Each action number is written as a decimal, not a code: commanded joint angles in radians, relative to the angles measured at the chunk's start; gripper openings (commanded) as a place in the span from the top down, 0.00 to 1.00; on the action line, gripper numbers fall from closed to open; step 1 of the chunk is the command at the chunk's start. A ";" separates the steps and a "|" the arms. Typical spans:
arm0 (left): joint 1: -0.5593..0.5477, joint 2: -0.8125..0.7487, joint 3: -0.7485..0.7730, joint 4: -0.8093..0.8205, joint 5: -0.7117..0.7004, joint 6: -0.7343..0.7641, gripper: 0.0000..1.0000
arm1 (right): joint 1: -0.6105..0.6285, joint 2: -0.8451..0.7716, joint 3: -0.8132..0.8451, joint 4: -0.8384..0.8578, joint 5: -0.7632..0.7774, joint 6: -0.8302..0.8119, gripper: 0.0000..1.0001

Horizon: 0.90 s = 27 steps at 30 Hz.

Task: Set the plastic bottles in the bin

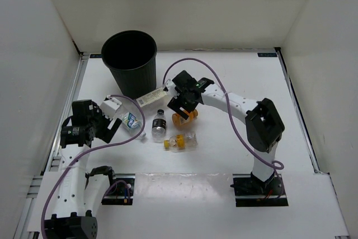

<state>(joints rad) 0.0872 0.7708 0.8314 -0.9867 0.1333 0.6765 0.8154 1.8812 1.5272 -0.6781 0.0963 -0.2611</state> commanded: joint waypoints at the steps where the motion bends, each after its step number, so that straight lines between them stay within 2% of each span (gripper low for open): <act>1: -0.006 -0.007 0.012 0.014 -0.015 0.001 0.00 | 0.025 -0.028 0.074 -0.037 -0.046 -0.069 0.15; 4: -0.006 -0.007 0.003 0.014 -0.015 0.001 0.00 | 0.037 -0.019 0.056 -0.046 -0.090 -0.087 0.15; 9: -0.006 0.002 0.012 0.014 -0.015 -0.018 0.00 | 0.057 0.073 0.028 -0.046 -0.046 -0.145 0.15; 19: -0.006 0.021 0.003 0.014 -0.043 -0.018 0.00 | 0.048 0.196 0.077 -0.035 -0.099 -0.135 0.15; 23: -0.006 0.021 0.003 0.014 -0.043 -0.040 0.00 | 0.037 0.217 0.123 -0.035 -0.109 -0.077 0.24; 26: -0.006 0.021 0.003 0.005 -0.043 -0.040 0.00 | 0.015 0.193 0.123 -0.023 -0.118 -0.001 0.48; 27: -0.006 0.021 -0.008 0.005 -0.043 -0.040 0.00 | 0.002 0.167 0.123 -0.023 -0.118 0.014 0.64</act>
<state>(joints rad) 0.0845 0.7956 0.8310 -0.9871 0.0914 0.6487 0.8501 2.0987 1.6093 -0.7063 -0.0017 -0.3176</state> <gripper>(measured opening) 0.998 0.698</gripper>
